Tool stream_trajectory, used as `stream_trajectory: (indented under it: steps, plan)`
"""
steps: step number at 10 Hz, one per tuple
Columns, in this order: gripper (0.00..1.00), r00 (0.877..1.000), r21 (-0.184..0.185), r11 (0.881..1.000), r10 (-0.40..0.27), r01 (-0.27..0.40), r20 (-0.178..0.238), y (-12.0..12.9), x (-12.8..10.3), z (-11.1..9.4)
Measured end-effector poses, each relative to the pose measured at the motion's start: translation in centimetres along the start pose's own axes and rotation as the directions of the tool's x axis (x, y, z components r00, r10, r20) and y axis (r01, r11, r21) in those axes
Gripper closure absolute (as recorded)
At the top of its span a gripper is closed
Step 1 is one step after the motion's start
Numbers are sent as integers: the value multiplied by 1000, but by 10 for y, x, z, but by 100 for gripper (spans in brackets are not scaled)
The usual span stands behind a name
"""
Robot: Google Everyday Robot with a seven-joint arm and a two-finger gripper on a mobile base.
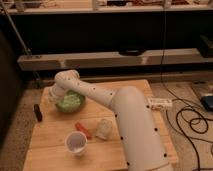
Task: Knock the eraser over
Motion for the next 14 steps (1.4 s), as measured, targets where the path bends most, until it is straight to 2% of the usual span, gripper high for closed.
stream_trajectory:
  steps: [2,3,5,14]
  plan:
    - [70,1000,-10,1000,0,-1,-12,-4,7,-12]
    - [58,1000,-11,1000,-4,4,-8,-14,12,-18]
    - [45,1000,-17,1000,-6,6,-7,-20,13,-22]
    - [45,1000,-6,1000,-21,21,-14,-26,16,-25]
